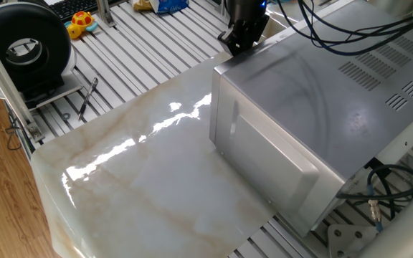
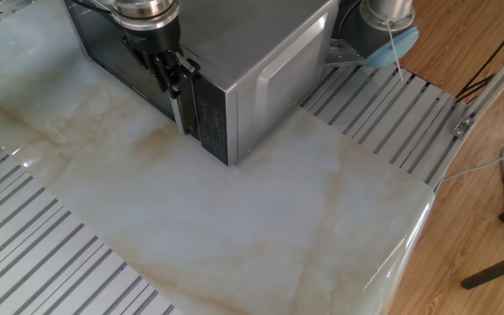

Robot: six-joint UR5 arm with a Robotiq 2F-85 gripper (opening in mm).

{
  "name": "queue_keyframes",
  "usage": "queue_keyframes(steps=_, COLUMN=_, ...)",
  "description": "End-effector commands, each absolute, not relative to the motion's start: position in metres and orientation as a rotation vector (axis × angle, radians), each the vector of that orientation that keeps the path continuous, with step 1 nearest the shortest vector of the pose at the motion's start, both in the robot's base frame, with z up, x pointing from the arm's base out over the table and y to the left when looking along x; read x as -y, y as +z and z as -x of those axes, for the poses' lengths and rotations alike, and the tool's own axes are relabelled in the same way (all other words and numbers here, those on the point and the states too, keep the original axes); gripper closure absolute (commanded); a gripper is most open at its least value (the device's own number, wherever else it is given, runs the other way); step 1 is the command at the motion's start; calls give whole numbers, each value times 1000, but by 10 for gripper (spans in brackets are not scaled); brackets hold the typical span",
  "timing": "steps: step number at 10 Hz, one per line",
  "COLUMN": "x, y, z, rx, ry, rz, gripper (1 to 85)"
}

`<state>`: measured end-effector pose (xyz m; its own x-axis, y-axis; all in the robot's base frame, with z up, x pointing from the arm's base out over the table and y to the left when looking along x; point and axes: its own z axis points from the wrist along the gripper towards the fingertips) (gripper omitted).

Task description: Open the microwave door

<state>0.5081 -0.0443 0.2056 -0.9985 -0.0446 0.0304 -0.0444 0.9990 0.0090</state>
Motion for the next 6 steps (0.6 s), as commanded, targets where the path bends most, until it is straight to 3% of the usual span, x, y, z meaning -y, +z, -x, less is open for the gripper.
queue_keyframes(steps=1, x=43, y=205, z=-510, rx=3119, ry=-29, rz=-71, gripper=607)
queue_keyframes(steps=2, x=43, y=205, z=-511, rx=3122, ry=-28, rz=-71, gripper=693)
queue_keyframes(steps=3, x=43, y=205, z=-509, rx=3114, ry=-17, rz=-54, gripper=847)
queue_keyframes(steps=6, x=32, y=207, z=-512, rx=3120, ry=-11, rz=-23, gripper=847)
